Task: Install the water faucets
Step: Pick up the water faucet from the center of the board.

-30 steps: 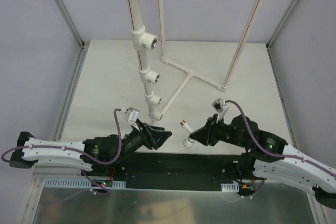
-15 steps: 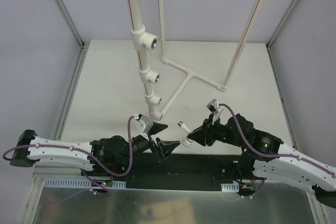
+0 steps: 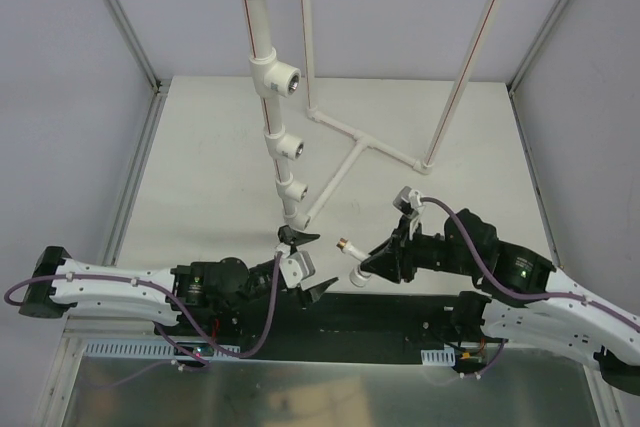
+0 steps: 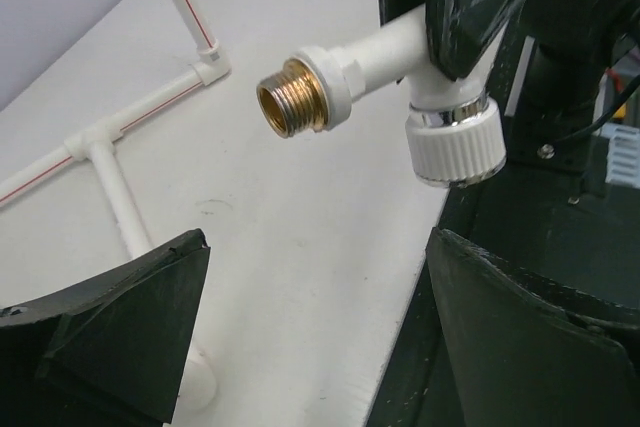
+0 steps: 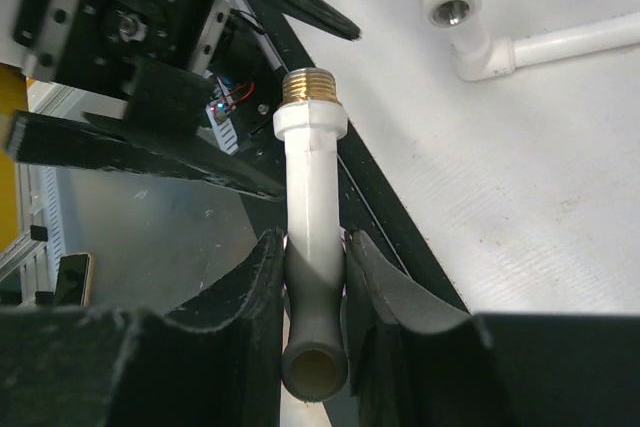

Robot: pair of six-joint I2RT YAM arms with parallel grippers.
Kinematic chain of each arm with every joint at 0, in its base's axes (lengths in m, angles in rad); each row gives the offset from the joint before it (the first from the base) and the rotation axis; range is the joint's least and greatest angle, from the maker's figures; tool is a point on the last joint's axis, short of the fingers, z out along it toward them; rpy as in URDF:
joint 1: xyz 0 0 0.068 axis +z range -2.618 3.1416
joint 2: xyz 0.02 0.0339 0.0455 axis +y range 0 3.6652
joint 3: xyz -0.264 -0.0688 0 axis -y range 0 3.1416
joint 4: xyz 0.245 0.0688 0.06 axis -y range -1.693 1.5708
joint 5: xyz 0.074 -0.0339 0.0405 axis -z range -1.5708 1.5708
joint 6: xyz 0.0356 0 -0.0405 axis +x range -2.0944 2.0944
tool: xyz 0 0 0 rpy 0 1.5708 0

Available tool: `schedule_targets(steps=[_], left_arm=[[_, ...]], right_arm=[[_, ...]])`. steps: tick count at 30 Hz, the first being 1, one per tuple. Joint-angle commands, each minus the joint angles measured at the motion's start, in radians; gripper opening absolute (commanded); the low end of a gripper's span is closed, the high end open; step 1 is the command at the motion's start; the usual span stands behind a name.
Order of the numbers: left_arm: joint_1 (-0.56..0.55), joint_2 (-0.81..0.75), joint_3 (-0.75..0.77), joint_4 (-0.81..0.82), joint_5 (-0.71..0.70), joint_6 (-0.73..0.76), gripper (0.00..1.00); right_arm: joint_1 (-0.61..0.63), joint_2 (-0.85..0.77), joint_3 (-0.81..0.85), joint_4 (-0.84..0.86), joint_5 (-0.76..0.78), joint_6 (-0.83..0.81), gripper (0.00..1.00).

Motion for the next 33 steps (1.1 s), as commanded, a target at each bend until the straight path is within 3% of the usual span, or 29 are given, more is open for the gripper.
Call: schedule_targets(steps=[1, 7, 12, 16, 19, 23, 28, 33], left_arm=[[0.005, 0.039, 0.041, -0.015, -0.032, 0.13, 0.93], [0.005, 0.062, 0.048, 0.026, -0.142, 0.078, 0.89], [0.005, 0.007, 0.021, 0.105, -0.23, -0.175, 0.7], [0.005, -0.017, -0.031, 0.16, -0.236, -0.335, 0.68], [0.005, -0.027, -0.044, 0.166, -0.048, -0.252, 0.76], [0.005, -0.038, -0.011, 0.035, 0.133, -0.111, 0.84], [0.011, -0.055, 0.067, -0.217, 0.189, 0.007, 0.9], [0.098, -0.052, 0.123, -0.312, 0.325, 0.061, 0.9]], right_arm=[[0.003, 0.039, 0.076, -0.031, -0.089, -0.04, 0.0], [0.002, 0.047, 0.058, -0.042, -0.075, -0.042, 0.0], [0.003, 0.016, 0.008, -0.007, 0.063, -0.036, 0.0], [0.003, -0.015, -0.031, 0.047, 0.083, -0.028, 0.0], [0.002, -0.022, -0.038, 0.061, 0.042, -0.04, 0.0], [0.002, -0.029, -0.035, 0.042, -0.061, -0.08, 0.0], [0.001, -0.042, -0.022, 0.004, -0.147, -0.111, 0.0], [0.003, -0.023, -0.009, -0.038, -0.179, -0.141, 0.0]])
